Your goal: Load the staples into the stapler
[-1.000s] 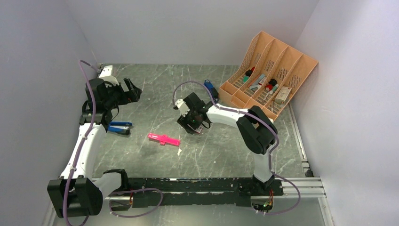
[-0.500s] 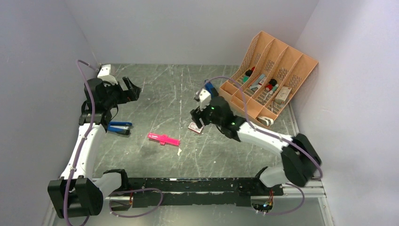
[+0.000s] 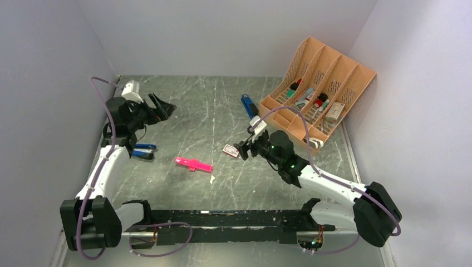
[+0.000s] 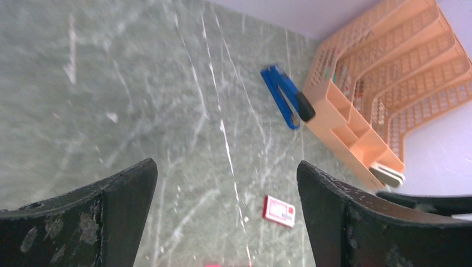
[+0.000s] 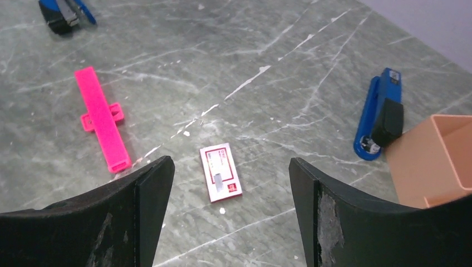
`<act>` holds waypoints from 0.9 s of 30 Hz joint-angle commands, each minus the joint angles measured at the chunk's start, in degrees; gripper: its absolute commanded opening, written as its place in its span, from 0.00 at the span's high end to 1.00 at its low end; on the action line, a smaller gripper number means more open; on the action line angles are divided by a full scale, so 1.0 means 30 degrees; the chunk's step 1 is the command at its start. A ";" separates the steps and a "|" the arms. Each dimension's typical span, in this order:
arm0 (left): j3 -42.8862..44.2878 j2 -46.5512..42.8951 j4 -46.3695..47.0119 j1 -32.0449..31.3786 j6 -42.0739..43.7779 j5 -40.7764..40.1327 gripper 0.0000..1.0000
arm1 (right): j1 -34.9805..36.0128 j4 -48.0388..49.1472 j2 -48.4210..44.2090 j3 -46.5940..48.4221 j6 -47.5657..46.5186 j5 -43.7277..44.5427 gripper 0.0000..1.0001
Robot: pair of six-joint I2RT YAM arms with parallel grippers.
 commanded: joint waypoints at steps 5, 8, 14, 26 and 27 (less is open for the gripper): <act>-0.1595 0.1019 0.3340 -0.3836 -0.1632 -0.0051 0.01 | -0.3138 -0.3561 0.3737 0.2439 -0.0212 -0.6858 0.22; -0.1553 0.2009 0.3482 -0.5163 -0.1752 -0.0984 0.01 | -0.3371 -0.3693 0.5413 0.3126 -0.0529 -0.7912 0.23; -0.0054 0.2023 0.0946 -0.5432 -0.1744 -0.4186 0.01 | -0.3385 -0.3291 0.6798 0.3448 -0.0355 -0.7986 0.24; -0.0936 0.0715 0.1990 -0.4218 -0.1952 -0.4654 0.02 | -0.3362 -0.2930 0.8120 0.3686 -0.0253 -0.6699 0.25; -0.1033 0.1022 0.2330 -0.4340 -0.2051 -0.4070 0.02 | -0.3339 -0.2954 0.8363 0.3855 -0.0234 -0.6788 0.25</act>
